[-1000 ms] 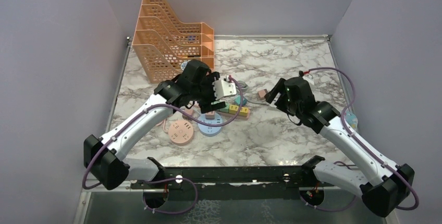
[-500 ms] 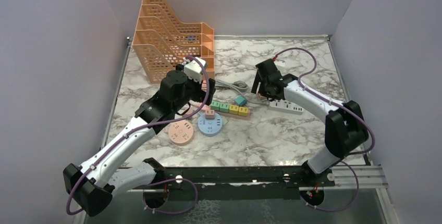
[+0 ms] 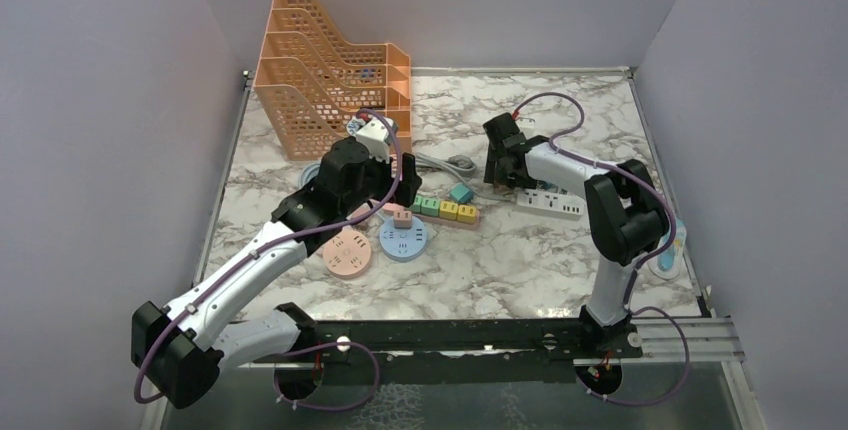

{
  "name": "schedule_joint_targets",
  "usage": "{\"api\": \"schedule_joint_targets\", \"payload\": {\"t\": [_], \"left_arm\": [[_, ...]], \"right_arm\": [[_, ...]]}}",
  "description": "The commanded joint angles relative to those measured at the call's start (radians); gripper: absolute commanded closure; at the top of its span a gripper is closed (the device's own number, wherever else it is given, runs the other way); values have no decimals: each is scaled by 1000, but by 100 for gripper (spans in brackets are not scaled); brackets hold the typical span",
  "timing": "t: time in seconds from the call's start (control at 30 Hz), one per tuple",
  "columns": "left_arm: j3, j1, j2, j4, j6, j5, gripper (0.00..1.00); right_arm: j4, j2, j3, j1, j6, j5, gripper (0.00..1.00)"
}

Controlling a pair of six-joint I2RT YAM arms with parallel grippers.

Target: Insert the plug

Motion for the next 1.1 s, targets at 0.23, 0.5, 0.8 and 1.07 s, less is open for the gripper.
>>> {"api": "schedule_joint_targets", "payload": {"t": [0.23,0.5,0.8,1.07], "left_arm": [[-19,2,15,82,-19,125,6],[-4,2,37,56,-141,132,6],[-79,2,59,187,-376,199,11],[-144,-37,80,339,-429,164,18]], "right_arm": [[128,44,15,-11,-124,-74,49],[184,-89,-34,-10,-143,-206,58],[248,-344,-177,-5,78,-537,60],[303,-541,-289,98,499,-536,60]]}}
